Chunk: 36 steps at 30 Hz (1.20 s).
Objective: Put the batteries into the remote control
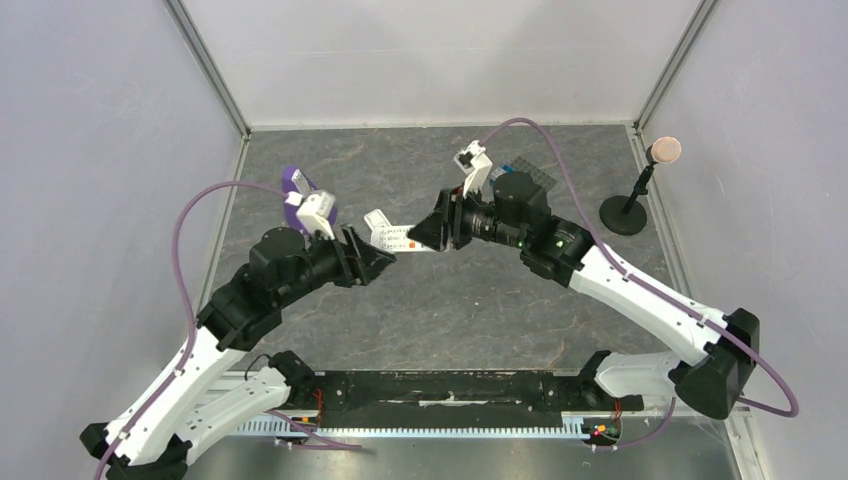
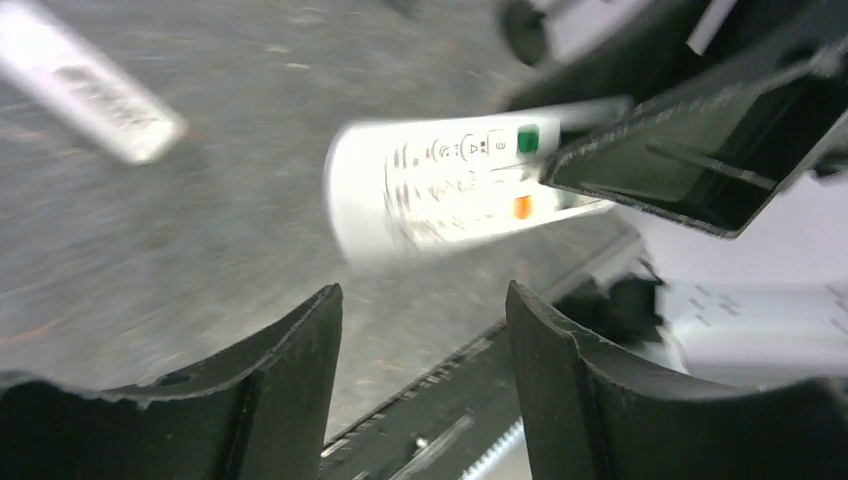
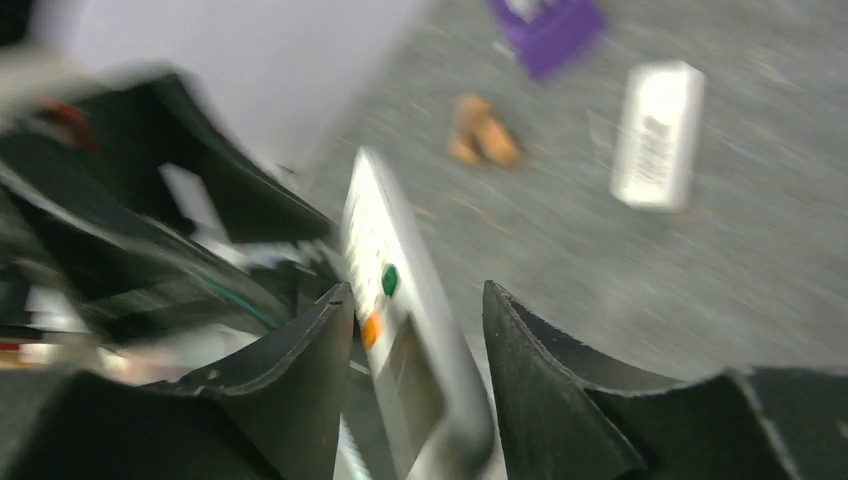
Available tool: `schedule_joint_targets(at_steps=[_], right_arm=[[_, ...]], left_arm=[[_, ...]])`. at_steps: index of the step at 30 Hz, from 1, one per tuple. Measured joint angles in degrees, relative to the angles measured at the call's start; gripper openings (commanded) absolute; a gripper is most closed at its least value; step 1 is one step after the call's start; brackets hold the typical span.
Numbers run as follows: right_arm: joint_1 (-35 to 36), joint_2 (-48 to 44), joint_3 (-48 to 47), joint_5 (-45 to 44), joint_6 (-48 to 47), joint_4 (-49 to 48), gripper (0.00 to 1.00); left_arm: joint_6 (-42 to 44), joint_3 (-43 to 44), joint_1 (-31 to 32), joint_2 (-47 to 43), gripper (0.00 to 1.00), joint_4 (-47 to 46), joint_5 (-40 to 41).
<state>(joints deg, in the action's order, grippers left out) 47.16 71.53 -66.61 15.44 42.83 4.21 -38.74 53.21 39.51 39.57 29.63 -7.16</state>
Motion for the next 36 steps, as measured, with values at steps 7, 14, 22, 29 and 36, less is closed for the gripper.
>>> schedule_joint_targets(at_steps=[7, 14, 22, 29, 36], right_arm=[[-5.73, 2.32, 5.62, 0.68, -13.22, 14.91, 0.17], [-5.49, 2.54, 8.07, 2.58, -11.13, 13.79, 0.21], [-5.49, 4.50, 8.98, -1.75, -12.52, 13.73, 0.45], [-5.49, 10.58, 7.32, -7.32, -17.09, 13.49, 0.73], [-5.49, 21.09, 1.92, -12.87, -21.68, 12.85, 0.81]], left_arm=[[2.49, 0.31, -1.88, -2.89, 0.66, 9.05, 10.05], [2.60, -0.68, -1.88, -1.01, 0.66, 8.85, 11.28], [2.54, -1.09, -1.88, 1.55, 0.66, 8.92, 13.97], [2.16, -2.01, -1.90, 2.32, 0.66, 9.03, 16.17], [2.12, -3.43, -1.90, 5.14, 0.66, 8.46, 16.24]])
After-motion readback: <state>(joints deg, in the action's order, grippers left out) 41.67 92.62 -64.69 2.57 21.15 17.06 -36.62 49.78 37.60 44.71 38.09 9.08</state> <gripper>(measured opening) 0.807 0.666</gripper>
